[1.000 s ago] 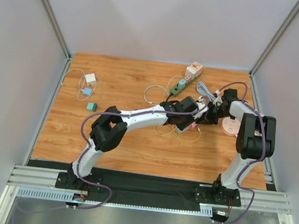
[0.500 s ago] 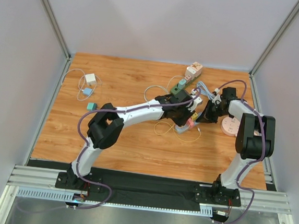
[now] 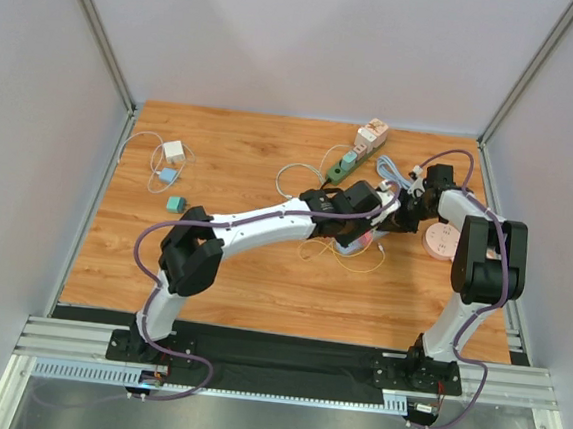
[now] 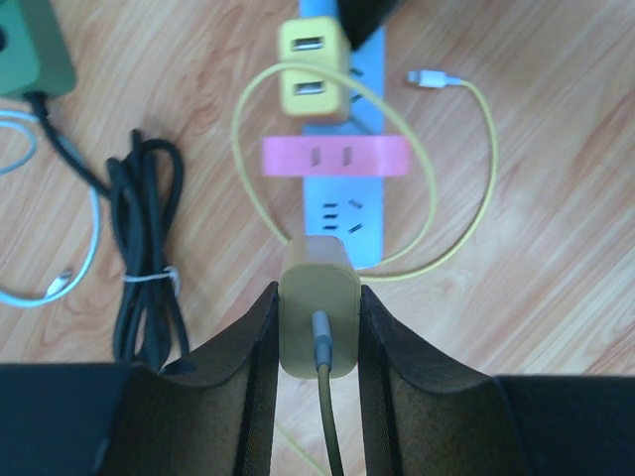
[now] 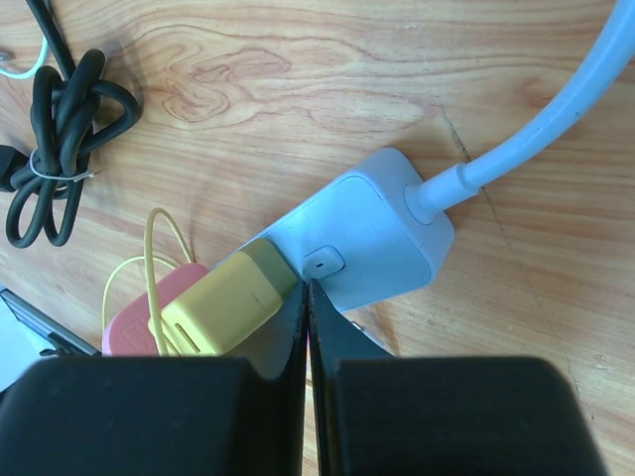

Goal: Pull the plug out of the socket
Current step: Remove the plug from the socket, then place the plug at the center of the board.

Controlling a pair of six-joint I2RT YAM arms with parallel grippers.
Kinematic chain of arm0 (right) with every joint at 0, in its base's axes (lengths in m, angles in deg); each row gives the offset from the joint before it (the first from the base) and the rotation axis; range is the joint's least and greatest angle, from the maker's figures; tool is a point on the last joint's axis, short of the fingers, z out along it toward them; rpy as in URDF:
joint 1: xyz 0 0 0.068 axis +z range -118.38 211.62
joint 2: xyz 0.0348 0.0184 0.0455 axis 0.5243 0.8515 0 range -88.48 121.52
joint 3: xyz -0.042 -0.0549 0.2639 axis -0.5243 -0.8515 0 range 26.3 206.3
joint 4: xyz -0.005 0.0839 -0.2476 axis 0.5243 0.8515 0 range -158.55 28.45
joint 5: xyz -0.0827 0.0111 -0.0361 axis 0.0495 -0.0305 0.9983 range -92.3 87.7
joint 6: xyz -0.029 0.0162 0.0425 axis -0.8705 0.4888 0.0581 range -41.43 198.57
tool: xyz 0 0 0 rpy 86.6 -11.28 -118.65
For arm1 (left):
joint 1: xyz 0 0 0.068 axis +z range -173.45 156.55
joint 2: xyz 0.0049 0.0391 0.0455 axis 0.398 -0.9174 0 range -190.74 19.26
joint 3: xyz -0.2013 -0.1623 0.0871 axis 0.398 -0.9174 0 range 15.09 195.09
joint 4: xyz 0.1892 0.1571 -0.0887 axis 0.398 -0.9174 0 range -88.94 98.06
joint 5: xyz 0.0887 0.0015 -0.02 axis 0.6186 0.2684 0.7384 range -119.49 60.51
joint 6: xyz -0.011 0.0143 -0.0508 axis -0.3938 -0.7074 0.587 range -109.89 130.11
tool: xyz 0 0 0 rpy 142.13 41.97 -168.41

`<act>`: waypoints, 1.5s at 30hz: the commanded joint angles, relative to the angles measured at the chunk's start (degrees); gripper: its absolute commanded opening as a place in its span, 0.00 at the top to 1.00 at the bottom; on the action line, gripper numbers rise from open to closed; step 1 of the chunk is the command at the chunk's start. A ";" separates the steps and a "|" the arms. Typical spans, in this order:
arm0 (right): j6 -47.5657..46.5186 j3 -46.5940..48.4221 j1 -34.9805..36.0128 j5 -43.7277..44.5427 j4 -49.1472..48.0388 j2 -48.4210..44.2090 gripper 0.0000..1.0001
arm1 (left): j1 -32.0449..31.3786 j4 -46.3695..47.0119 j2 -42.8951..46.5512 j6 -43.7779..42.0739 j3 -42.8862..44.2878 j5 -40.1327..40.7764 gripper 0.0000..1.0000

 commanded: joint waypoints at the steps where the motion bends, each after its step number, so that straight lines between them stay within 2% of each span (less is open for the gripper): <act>1: -4.30 -1.59 -0.01 10.79 -2.60 4.62 1.00 | 3.33 3.37 9.69 1.61 -2.67 -0.59 1.00; 6: -7.21 -0.62 -0.01 7.97 -2.34 1.11 0.98 | 6.85 9.36 22.26 3.19 -8.04 -10.60 1.00; 9: -8.53 -0.53 -0.09 7.17 -1.81 -1.97 0.95 | 8.34 8.84 27.01 3.02 -7.43 -12.20 1.00; 17: -12.74 -0.53 -0.88 5.51 0.03 -6.89 0.94 | 13.70 3.57 35.62 1.18 -0.94 -14.13 1.00; 22: -16.00 -0.45 -2.99 1.11 1.00 -9.53 0.94 | 18.10 1.28 37.21 0.92 8.11 -16.25 1.00; 25: -17.49 -0.36 -4.48 -1.35 1.79 -11.11 0.94 | 19.33 -1.53 38.26 -1.88 12.86 -13.70 1.00; 28: -19.51 -0.18 -6.24 -5.30 2.49 -12.69 0.94 | 20.30 -3.81 40.71 -5.49 14.36 -7.47 1.00; 33: -22.15 -0.53 -7.48 -9.61 2.58 -17.43 0.94 | 23.98 -5.84 46.07 -13.75 11.30 7.91 1.00; 35: -22.85 -0.71 -7.56 -10.23 2.23 -20.15 0.93 | 28.63 -5.40 47.84 -13.24 7.26 10.91 1.00; 36: -23.03 -0.80 -7.48 -10.40 2.06 -21.13 0.93 | 33.44 -5.40 49.59 -12.28 5.77 10.83 1.00; 39: -23.03 -1.24 -7.57 -10.58 1.18 -24.21 0.89 | 42.16 -4.35 52.84 -6.33 -2.40 6.97 1.00; 40: -23.12 -1.24 -7.48 -10.84 1.18 -24.73 0.88 | 47.41 -3.74 53.47 -4.81 -4.86 6.26 1.00; 42: -23.12 -0.28 -7.57 -12.15 1.87 -25.36 0.88 | 52.27 -1.37 54.26 -0.78 -12.07 4.42 1.00; 43: -23.03 0.95 -7.57 -12.69 3.36 -25.53 0.88 | 56.91 0.29 54.18 0.81 -16.27 2.58 1.00; 45: -22.25 1.92 -7.57 -14.09 4.42 -25.88 0.88 | 63.68 1.62 52.87 5.10 -19.72 0.55 1.00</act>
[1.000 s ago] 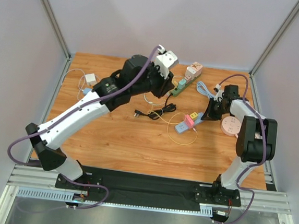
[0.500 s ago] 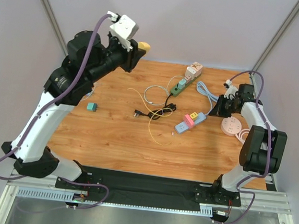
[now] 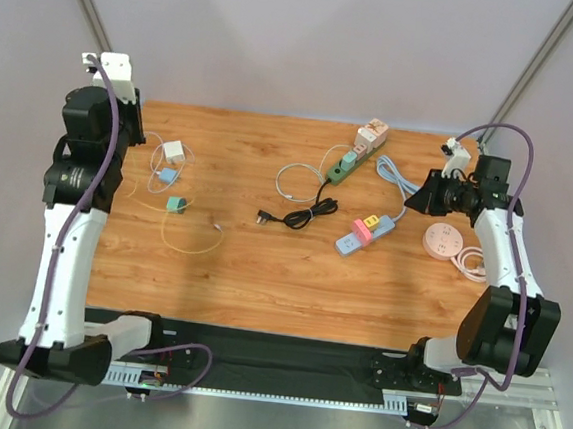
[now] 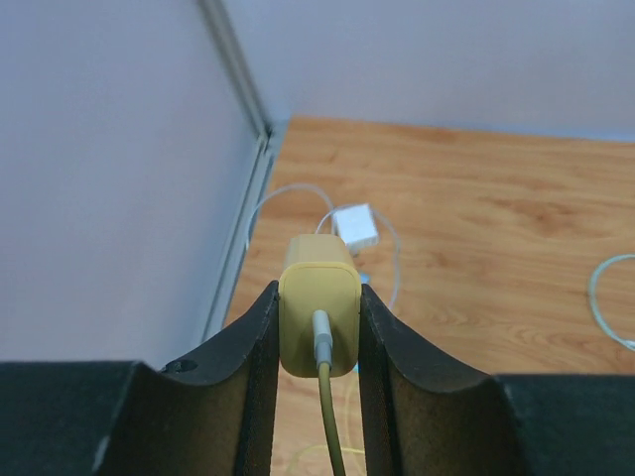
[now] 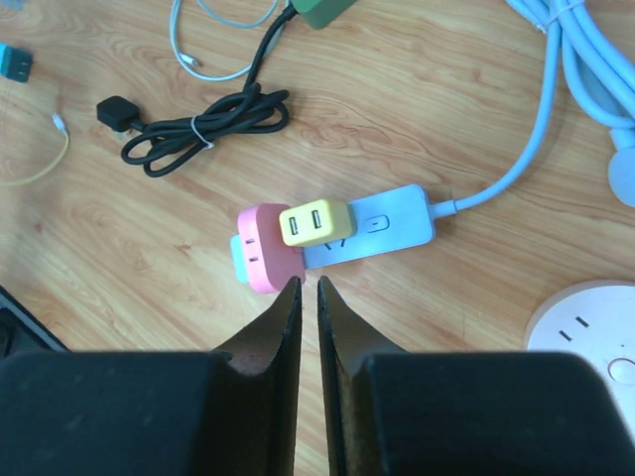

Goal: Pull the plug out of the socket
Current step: Place the plug at the center of the board.

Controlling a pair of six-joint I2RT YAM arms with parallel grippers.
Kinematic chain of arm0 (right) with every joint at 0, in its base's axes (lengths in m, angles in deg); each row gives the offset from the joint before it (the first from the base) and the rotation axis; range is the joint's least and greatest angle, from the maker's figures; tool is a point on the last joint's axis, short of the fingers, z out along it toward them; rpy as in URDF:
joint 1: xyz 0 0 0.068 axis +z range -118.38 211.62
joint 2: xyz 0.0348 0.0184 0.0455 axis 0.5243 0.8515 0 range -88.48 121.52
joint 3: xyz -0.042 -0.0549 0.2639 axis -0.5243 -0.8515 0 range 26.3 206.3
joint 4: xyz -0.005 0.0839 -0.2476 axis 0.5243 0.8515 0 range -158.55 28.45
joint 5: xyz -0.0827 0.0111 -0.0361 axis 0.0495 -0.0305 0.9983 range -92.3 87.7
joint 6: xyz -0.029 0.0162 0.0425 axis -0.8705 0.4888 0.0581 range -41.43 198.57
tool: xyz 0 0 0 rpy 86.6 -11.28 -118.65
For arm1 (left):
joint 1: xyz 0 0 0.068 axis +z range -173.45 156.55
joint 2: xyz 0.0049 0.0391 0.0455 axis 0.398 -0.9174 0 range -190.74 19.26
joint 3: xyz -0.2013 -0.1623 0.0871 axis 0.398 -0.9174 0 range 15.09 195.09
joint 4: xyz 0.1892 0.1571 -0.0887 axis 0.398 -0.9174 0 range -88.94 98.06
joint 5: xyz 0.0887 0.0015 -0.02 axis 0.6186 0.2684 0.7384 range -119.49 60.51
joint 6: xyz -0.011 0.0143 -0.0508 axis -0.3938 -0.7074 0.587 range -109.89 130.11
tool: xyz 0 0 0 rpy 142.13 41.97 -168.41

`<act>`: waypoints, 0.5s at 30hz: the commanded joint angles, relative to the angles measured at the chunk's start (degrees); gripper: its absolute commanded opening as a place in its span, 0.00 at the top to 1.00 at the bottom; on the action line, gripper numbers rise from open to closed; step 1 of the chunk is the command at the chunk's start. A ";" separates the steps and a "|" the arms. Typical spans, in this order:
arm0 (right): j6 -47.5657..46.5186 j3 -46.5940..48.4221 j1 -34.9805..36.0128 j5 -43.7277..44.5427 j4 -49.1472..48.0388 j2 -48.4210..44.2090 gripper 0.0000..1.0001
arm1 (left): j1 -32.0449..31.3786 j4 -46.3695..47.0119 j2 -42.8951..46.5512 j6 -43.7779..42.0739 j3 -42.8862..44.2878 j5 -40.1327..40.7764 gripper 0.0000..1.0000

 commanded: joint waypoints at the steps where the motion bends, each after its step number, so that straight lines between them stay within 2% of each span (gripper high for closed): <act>1: -0.32 2.76 0.02 -4.06 1.80 -1.16 0.88 | 9.09 4.55 -3.05 8.99 -7.33 -3.65 1.00; 3: 0.47 3.02 0.02 -6.43 2.33 -2.30 0.88 | 12.95 6.31 -5.15 11.20 -10.07 -5.23 1.00; 7: -0.93 1.18 -0.07 -6.27 1.90 -5.02 0.88 | 14.82 11.06 -10.16 13.93 -15.00 -10.06 1.00; 15: -1.54 -0.93 -0.33 -7.94 1.11 -4.68 0.87 | 15.00 11.07 -27.46 13.40 -12.11 -13.06 1.00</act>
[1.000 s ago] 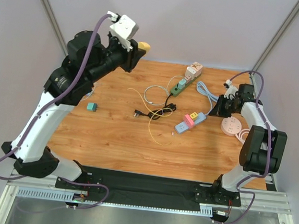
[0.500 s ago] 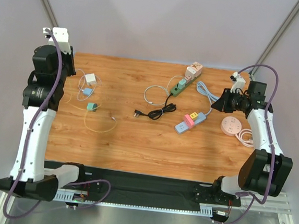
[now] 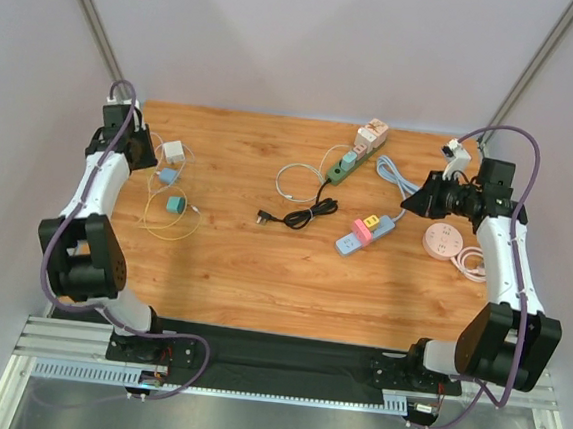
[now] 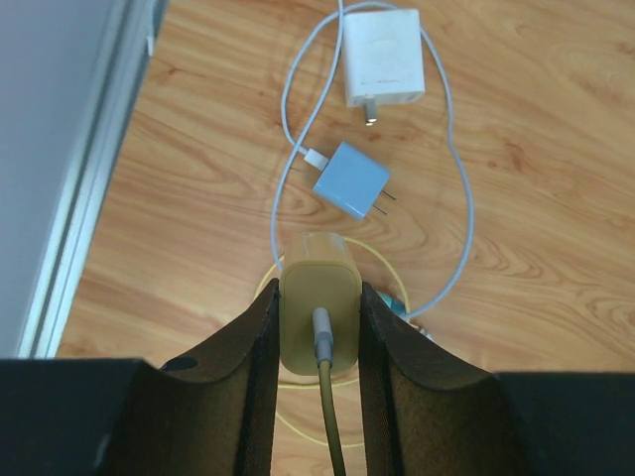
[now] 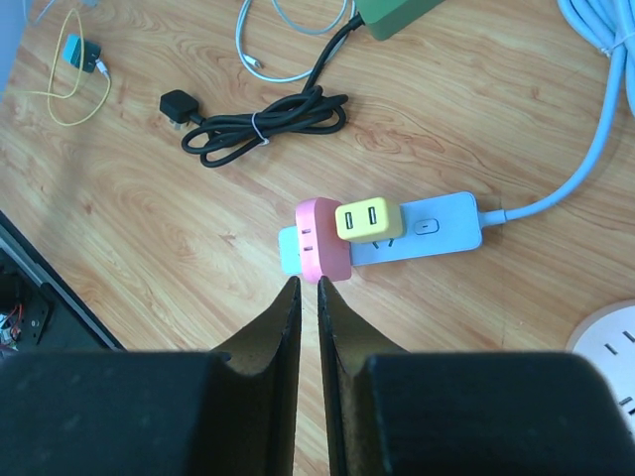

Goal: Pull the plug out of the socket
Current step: Place the plug at the center of the board.

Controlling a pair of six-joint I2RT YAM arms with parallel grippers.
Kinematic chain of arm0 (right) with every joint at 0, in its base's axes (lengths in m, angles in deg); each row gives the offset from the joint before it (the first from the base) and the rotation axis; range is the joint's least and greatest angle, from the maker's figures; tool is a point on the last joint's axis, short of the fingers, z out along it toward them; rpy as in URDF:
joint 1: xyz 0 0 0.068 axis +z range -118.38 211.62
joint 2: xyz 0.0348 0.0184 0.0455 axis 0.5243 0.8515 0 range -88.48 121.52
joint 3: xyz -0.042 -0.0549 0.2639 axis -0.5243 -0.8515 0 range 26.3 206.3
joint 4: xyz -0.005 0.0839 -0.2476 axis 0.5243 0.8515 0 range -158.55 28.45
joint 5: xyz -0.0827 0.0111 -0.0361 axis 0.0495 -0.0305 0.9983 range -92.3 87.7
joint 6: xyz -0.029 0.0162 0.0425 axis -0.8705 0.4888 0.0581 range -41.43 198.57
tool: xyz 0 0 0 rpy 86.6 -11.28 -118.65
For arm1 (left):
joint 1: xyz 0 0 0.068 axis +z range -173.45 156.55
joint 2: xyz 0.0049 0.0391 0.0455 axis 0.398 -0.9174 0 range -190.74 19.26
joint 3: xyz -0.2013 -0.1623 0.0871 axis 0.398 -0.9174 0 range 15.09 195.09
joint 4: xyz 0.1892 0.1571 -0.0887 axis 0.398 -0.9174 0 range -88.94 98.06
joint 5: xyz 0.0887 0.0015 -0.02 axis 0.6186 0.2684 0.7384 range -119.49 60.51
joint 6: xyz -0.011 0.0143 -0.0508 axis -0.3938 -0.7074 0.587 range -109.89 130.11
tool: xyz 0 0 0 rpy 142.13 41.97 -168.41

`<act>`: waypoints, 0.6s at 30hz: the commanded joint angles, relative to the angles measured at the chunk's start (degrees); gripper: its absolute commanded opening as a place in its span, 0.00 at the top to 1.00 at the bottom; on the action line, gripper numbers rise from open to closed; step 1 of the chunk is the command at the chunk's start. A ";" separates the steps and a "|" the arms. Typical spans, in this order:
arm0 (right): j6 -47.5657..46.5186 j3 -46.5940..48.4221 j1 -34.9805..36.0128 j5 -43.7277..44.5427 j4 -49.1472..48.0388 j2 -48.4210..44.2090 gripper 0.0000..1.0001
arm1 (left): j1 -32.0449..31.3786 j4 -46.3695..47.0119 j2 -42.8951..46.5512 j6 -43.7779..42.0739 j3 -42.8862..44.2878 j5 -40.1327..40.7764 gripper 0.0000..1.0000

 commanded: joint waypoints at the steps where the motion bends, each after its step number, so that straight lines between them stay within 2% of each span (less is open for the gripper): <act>1: -1.42 -1.10 -0.31 -1.88 -1.03 -0.26 0.87 | 0.29 2.22 -5.60 0.99 3.83 -2.37 1.00; 5: -1.68 -1.20 -0.40 -2.06 -0.86 0.09 0.87 | 0.38 0.64 -12.81 0.37 6.03 -3.69 1.00; 12: -1.86 -1.63 -0.40 -1.44 -1.30 0.44 0.87 | 0.38 -1.48 -18.89 0.72 7.09 -7.38 0.99; 15: -2.03 -1.64 -0.40 -1.18 -1.30 0.70 0.87 | 0.46 -1.48 -19.94 0.98 6.38 -8.26 0.95; 16: -2.12 -1.64 -0.40 -1.09 -1.30 0.70 0.87 | 0.38 -1.65 -20.12 1.07 6.12 -8.61 0.89; 18: -2.21 -1.72 -0.40 -0.92 -1.39 0.88 0.87 | 0.46 -1.74 -20.47 1.07 5.77 -8.88 0.85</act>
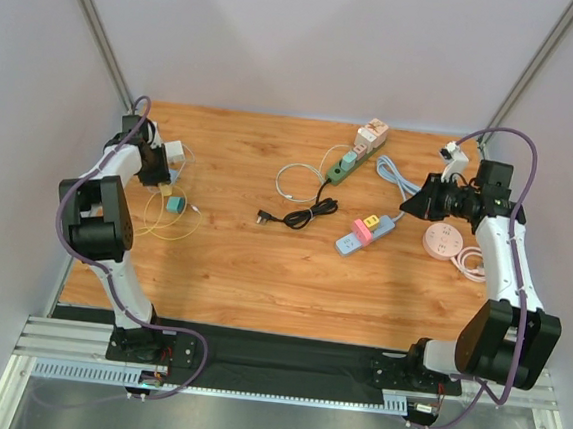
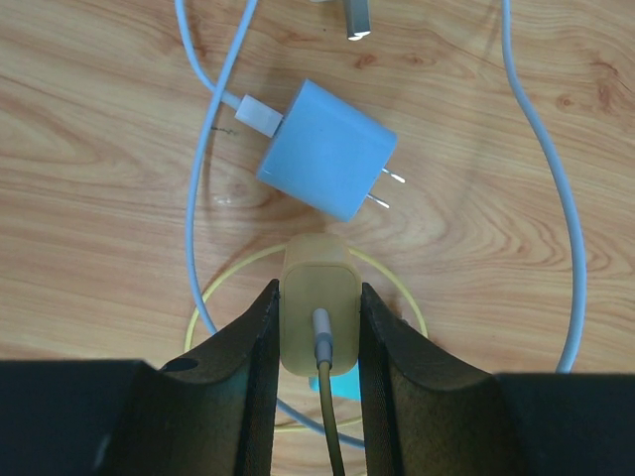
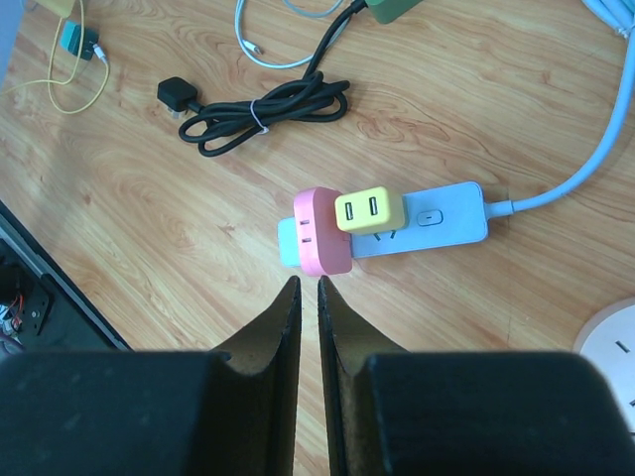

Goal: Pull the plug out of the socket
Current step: Place the plug at the center of the board.

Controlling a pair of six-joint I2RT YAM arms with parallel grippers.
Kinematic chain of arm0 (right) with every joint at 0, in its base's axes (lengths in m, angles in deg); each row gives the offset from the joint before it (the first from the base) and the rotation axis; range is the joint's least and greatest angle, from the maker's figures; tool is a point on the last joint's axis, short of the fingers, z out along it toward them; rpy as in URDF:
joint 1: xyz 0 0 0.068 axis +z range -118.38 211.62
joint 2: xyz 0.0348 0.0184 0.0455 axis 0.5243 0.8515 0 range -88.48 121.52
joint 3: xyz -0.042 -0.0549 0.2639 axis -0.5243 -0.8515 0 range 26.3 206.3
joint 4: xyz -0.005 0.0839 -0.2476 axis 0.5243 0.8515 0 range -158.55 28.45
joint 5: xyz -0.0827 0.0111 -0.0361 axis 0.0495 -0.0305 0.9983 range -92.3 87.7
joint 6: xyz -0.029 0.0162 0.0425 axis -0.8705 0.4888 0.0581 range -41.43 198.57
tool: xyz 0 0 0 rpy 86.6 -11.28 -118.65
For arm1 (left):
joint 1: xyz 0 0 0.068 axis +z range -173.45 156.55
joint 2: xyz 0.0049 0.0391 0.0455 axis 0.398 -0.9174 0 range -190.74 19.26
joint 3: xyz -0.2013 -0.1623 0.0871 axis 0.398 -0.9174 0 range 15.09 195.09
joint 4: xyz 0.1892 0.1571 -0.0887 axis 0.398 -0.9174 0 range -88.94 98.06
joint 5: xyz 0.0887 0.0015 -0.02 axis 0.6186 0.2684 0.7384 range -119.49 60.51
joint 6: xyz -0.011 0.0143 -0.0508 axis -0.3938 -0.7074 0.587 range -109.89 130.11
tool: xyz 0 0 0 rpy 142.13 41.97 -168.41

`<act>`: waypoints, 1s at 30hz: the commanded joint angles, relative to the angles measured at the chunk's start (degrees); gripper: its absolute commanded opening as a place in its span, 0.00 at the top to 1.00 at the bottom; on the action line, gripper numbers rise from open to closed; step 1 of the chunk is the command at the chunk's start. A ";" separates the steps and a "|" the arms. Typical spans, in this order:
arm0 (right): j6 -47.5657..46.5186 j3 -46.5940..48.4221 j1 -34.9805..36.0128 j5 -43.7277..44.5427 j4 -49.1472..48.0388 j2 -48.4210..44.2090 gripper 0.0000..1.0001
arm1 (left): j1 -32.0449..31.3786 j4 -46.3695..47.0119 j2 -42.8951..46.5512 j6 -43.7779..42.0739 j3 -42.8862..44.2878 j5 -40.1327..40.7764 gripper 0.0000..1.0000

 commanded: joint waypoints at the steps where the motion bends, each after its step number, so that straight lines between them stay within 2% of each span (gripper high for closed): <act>1: -1.29 -0.22 -0.27 -0.02 -1.34 0.62 0.87 | 0.40 -0.14 -0.10 0.81 0.96 -1.86 0.75; 2: -1.38 -0.22 -0.35 0.16 -1.34 0.62 0.87 | 0.40 -0.23 0.07 0.90 0.78 -1.78 0.70; 3: -1.46 -0.22 -0.35 0.16 -1.34 0.62 0.87 | 0.40 -0.06 0.16 0.90 0.61 -1.77 0.59; 5: -1.55 -0.22 -0.35 0.16 -1.26 0.71 0.87 | 0.49 -0.14 0.86 1.07 0.34 -1.42 0.50; 8: -1.55 -0.22 -0.35 0.16 -1.34 0.88 0.87 | 0.49 -0.23 2.79 1.08 0.17 -0.20 0.32; 9: -1.55 -0.22 -0.44 0.16 -1.17 0.79 0.87 | 0.49 -0.32 3.49 0.81 0.08 0.33 0.18; 12: -1.73 -0.30 -0.62 0.07 -1.25 0.79 0.87 | 0.75 0.20 6.83 0.02 -0.18 1.39 0.03; 19: -2.25 -0.48 -0.97 -0.46 -1.26 0.70 0.87 | 0.93 2.05 15.88 -0.77 -1.85 0.69 0.02; 26: -2.52 -0.65 -1.15 -0.81 -1.17 0.79 0.87 | 0.93 8.29 30.37 -0.34 -8.88 -2.47 0.00; 30: -2.61 -0.65 -1.23 -0.72 -1.25 0.79 0.87 | 0.93 10.49 35.75 1.69 -12.65 -5.72 0.00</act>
